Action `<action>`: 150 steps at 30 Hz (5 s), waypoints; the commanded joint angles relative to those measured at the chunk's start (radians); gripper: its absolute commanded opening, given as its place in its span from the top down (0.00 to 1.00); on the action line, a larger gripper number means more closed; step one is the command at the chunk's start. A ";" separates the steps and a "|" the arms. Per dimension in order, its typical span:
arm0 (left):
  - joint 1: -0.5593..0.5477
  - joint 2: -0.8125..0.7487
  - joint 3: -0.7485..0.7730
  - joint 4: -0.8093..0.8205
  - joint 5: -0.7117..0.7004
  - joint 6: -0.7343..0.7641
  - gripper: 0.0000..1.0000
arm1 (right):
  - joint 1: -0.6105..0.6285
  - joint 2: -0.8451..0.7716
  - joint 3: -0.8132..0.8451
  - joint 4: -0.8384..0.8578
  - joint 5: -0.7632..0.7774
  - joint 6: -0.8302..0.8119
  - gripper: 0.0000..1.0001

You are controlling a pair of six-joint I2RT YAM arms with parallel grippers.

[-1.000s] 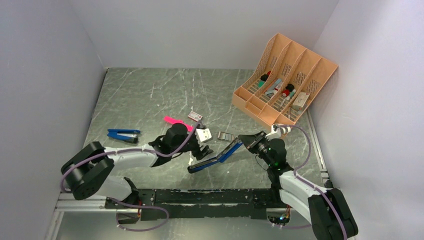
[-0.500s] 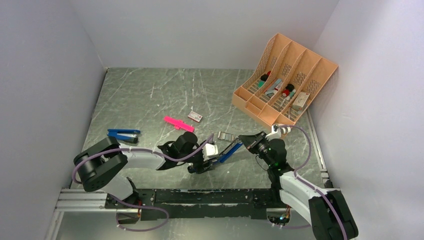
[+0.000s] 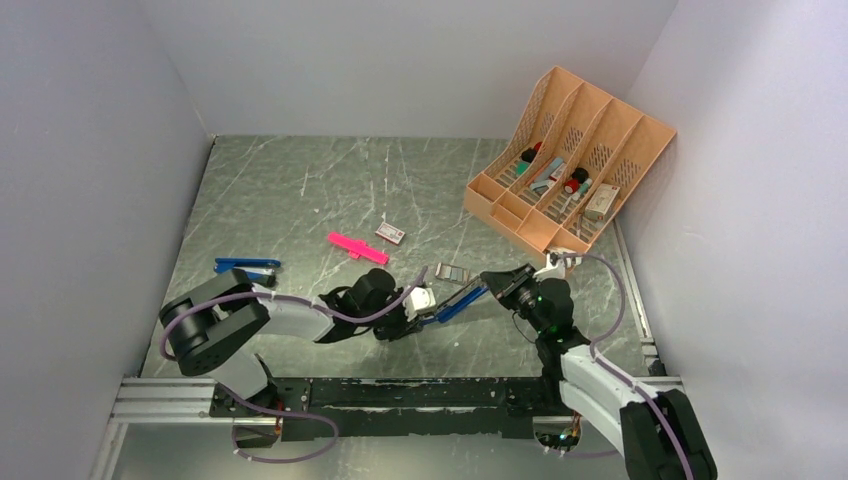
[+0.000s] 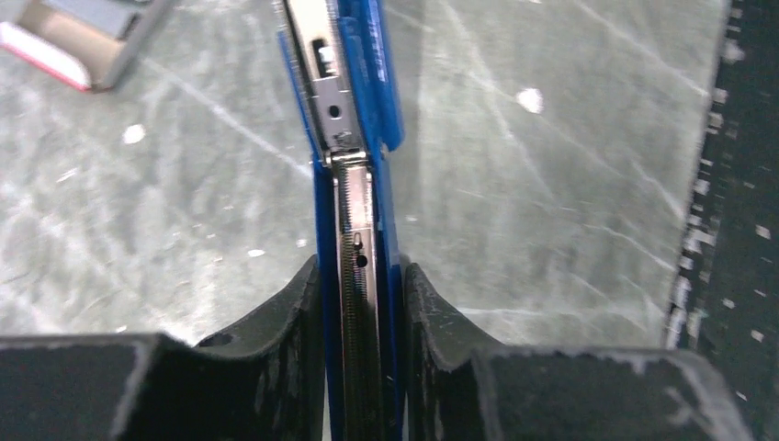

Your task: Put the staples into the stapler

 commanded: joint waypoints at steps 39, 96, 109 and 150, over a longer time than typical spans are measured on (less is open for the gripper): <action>0.078 -0.321 0.042 -0.166 -0.055 0.171 0.32 | -0.011 -0.107 0.253 -0.348 -0.218 -0.578 0.50; 0.396 -0.820 0.275 -0.563 -0.653 -0.363 0.10 | 0.651 0.822 0.872 -0.668 -0.147 -1.387 0.85; 0.417 -0.841 0.273 -0.577 -0.707 -0.392 0.12 | 0.694 1.119 1.190 -0.492 0.039 -1.187 0.92; 0.489 -0.734 0.222 -0.748 -0.852 -0.807 0.09 | 0.661 0.613 0.666 -0.058 0.179 -0.865 0.41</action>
